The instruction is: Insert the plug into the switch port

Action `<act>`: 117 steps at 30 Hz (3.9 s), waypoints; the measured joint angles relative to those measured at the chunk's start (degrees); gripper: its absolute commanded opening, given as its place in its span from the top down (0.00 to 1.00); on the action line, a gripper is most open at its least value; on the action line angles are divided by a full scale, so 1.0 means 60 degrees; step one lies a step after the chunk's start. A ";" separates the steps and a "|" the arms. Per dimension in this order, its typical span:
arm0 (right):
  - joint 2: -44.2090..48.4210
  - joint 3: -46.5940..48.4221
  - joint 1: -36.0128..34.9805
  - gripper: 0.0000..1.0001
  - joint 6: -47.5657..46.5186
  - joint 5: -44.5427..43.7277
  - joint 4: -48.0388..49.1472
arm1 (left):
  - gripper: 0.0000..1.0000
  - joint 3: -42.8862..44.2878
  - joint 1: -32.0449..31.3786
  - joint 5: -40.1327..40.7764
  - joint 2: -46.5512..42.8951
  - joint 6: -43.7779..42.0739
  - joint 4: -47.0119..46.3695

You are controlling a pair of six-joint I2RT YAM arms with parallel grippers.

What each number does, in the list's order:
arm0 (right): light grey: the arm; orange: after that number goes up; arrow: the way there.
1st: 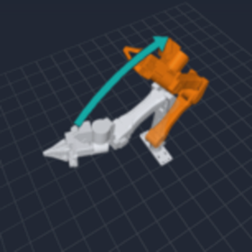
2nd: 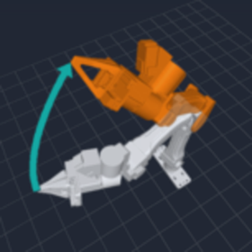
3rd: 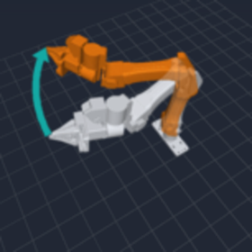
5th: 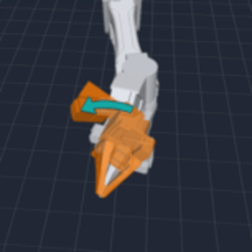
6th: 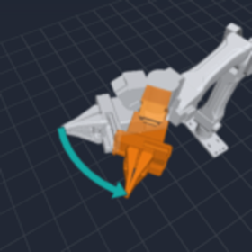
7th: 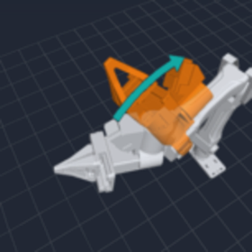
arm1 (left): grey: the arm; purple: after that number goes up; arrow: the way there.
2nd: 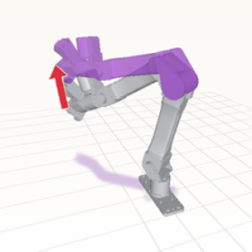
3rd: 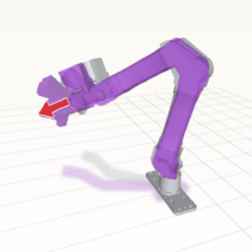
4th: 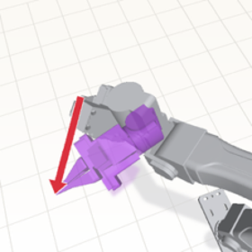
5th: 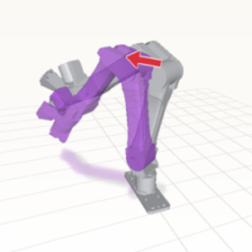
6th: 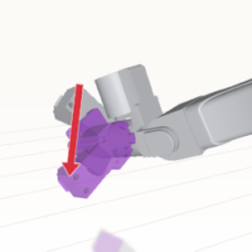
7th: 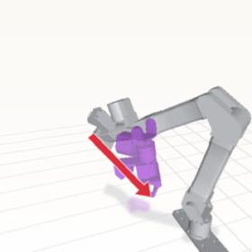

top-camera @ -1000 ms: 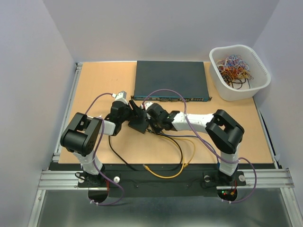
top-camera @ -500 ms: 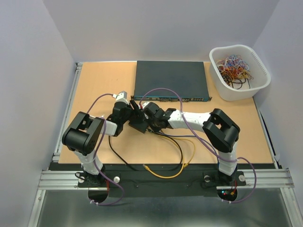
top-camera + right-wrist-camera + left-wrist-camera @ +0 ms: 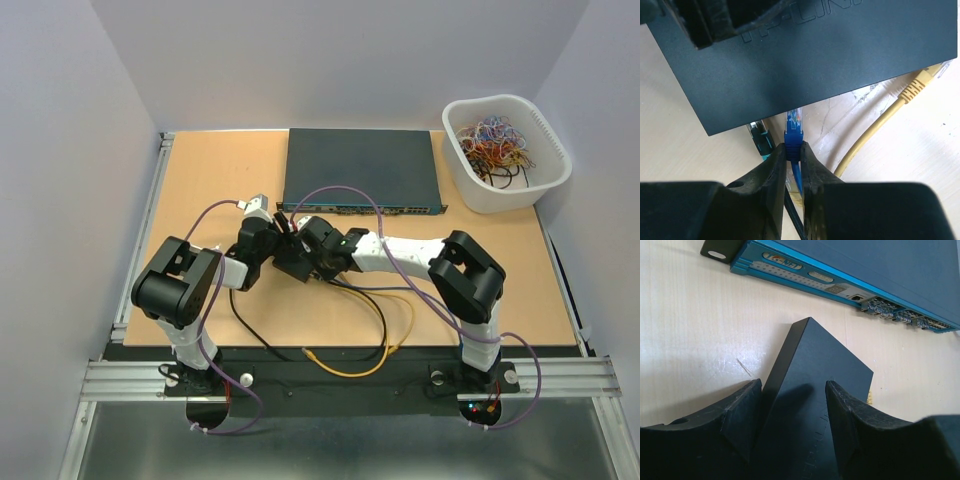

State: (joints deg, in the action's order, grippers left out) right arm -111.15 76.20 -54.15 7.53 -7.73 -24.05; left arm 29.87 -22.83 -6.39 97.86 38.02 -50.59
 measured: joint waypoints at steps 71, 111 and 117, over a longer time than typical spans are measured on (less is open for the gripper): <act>0.0277 -0.0885 0.0076 1.00 -0.2714 0.1865 0.1384 | 0.39 -0.1399 -0.0707 0.1413 -0.1126 -0.0637 -0.0259; 0.2634 -0.2215 -0.0222 0.44 -0.1927 -0.1246 0.4328 | 0.29 0.0153 0.1388 0.0863 -0.3810 -0.1009 0.4717; 0.1588 -0.2193 -0.0222 0.47 -0.1545 -0.1858 0.4189 | 0.30 -0.0255 0.1388 0.0943 -0.4033 -0.1067 0.4699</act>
State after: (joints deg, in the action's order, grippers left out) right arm -101.62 63.05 -55.48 -1.74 -18.87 1.08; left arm 28.34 -14.50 -0.73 73.67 31.62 -22.39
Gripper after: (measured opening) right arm 0.541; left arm 0.708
